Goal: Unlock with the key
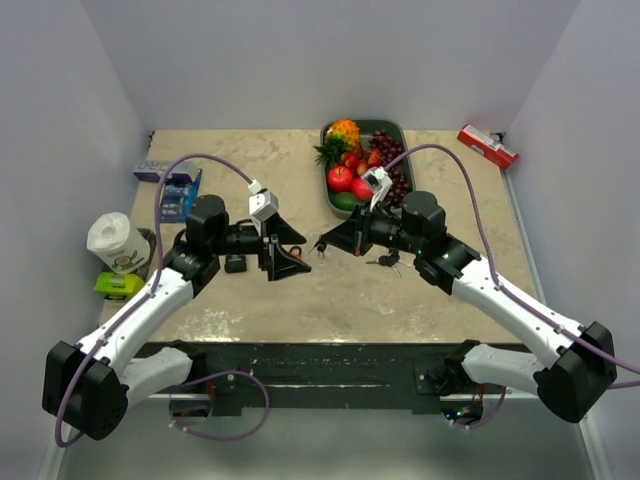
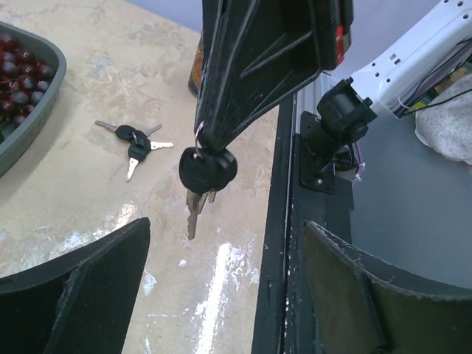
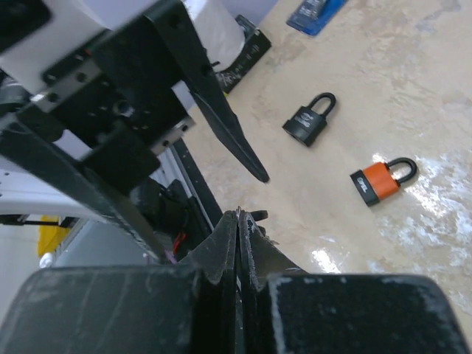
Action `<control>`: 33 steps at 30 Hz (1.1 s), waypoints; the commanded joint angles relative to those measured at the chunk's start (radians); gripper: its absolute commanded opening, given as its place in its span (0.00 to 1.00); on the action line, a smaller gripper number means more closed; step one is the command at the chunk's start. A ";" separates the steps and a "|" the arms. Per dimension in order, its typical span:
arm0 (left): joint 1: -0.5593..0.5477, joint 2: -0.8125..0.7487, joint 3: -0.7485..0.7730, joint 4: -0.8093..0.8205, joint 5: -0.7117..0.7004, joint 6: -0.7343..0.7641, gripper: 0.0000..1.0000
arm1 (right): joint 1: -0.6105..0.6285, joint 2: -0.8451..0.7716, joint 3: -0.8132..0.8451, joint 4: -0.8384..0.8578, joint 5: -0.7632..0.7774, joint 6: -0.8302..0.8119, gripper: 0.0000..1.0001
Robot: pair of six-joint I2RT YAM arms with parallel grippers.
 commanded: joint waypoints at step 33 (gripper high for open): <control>-0.047 0.012 0.029 -0.001 -0.050 0.055 0.27 | 0.007 0.007 0.028 0.092 -0.104 0.065 0.00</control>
